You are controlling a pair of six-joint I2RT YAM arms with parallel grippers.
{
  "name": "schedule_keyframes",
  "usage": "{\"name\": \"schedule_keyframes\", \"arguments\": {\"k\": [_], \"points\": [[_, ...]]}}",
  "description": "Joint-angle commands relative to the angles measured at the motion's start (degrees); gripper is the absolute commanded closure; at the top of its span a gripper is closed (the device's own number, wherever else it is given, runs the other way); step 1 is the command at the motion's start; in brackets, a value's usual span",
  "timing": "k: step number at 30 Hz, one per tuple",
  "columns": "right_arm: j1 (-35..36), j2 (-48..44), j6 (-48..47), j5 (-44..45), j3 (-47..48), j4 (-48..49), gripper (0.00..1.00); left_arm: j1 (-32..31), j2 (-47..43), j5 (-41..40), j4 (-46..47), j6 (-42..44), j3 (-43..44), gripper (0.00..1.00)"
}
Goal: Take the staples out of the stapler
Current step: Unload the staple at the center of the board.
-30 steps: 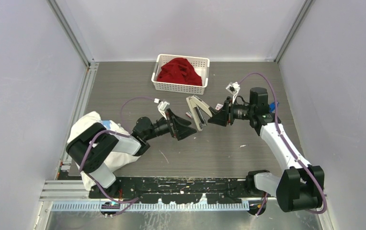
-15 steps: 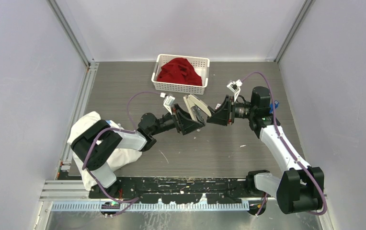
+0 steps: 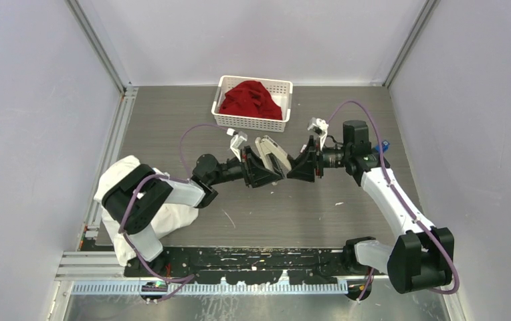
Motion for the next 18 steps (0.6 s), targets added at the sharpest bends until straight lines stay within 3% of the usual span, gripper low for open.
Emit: {"name": "schedule_keyframes", "arguments": {"k": [1,4,8,12,18], "points": [[2.7,0.6,-15.6,2.8,3.8,-11.7,0.43,1.8,-1.3,5.9,4.3,6.1,0.0,1.00],[4.7,1.0,-15.9,6.0,3.6,-11.1,0.31,1.8,-2.9,7.1,0.1,8.6,-0.5,1.00],[6.6,1.7,-16.9,8.5,3.6,-11.4,0.29,1.8,-4.9,7.2,-5.1,11.7,-0.7,1.00],[7.7,1.7,-16.3,11.1,3.2,-10.0,0.32,1.7,-7.4,7.1,-11.5,15.6,-0.4,1.00],[9.7,3.8,-15.9,12.7,3.1,-8.5,0.44,1.6,-8.6,9.0,-14.1,17.3,0.1,1.00]]}}
